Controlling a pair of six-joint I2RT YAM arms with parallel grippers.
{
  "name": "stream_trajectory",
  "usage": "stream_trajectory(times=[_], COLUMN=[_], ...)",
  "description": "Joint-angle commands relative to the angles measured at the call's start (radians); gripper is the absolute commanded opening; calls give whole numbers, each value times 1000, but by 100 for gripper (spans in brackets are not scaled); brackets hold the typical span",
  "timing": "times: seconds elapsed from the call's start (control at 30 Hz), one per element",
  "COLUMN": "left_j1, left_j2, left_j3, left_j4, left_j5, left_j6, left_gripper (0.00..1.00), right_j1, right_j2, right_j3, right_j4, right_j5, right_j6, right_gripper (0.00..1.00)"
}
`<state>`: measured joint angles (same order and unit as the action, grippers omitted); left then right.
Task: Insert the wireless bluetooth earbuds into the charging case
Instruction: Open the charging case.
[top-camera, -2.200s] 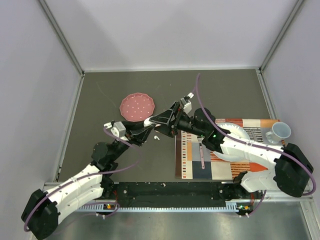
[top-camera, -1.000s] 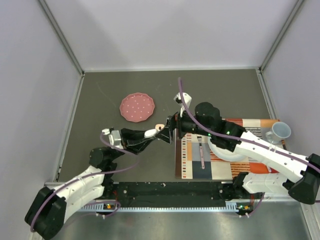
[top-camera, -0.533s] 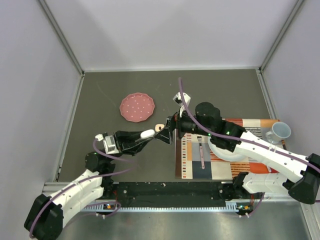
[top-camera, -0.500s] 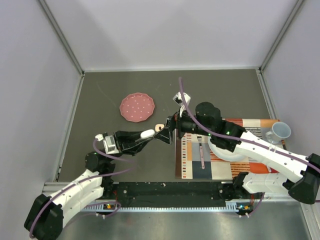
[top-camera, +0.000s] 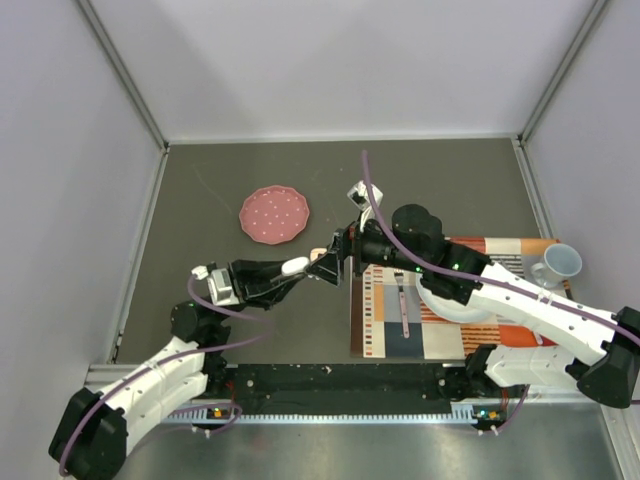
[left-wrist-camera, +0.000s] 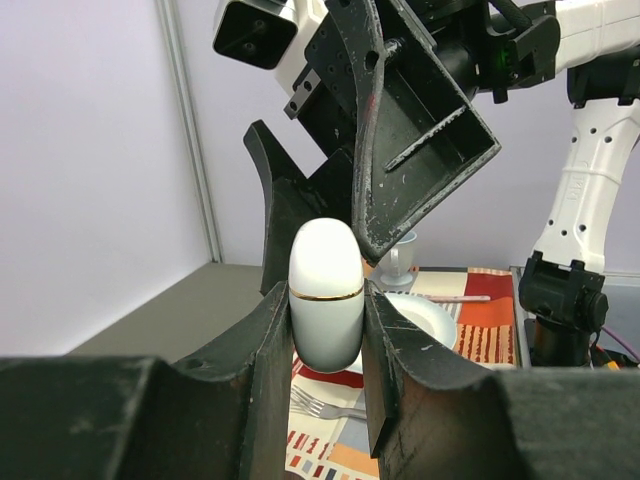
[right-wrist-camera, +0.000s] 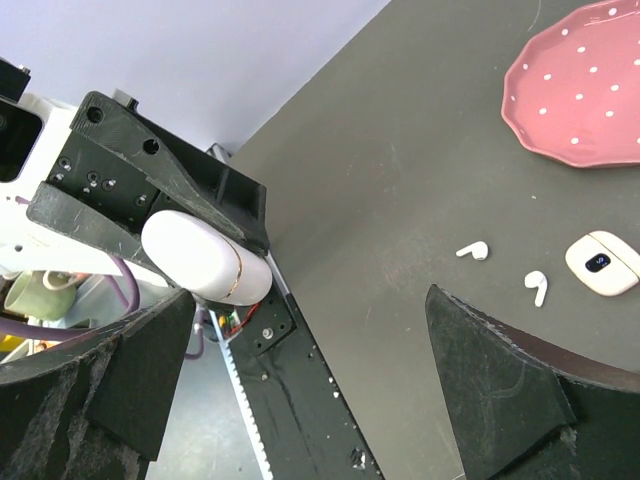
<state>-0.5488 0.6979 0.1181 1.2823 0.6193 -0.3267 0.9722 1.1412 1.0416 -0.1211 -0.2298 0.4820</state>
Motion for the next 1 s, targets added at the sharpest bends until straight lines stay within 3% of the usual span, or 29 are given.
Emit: stream_trajectory(times=[0.0, 0.37, 0.97], left_j1=[-3, -3, -3], left_j2=[-17, 5, -51], left_j3=[58, 74, 64], left_j4=[35, 40, -43], left_j5=[62, 125, 109], left_j6=[-8, -25, 12], left_gripper=[0, 0, 0], right_j1=[10, 8, 8], right_j2=[-3, -3, 9], right_j3=[21, 23, 55], right_j4=[23, 110, 176], right_j5=[83, 50, 12], right_j6=[0, 15, 24], right_gripper=[98, 98, 99])
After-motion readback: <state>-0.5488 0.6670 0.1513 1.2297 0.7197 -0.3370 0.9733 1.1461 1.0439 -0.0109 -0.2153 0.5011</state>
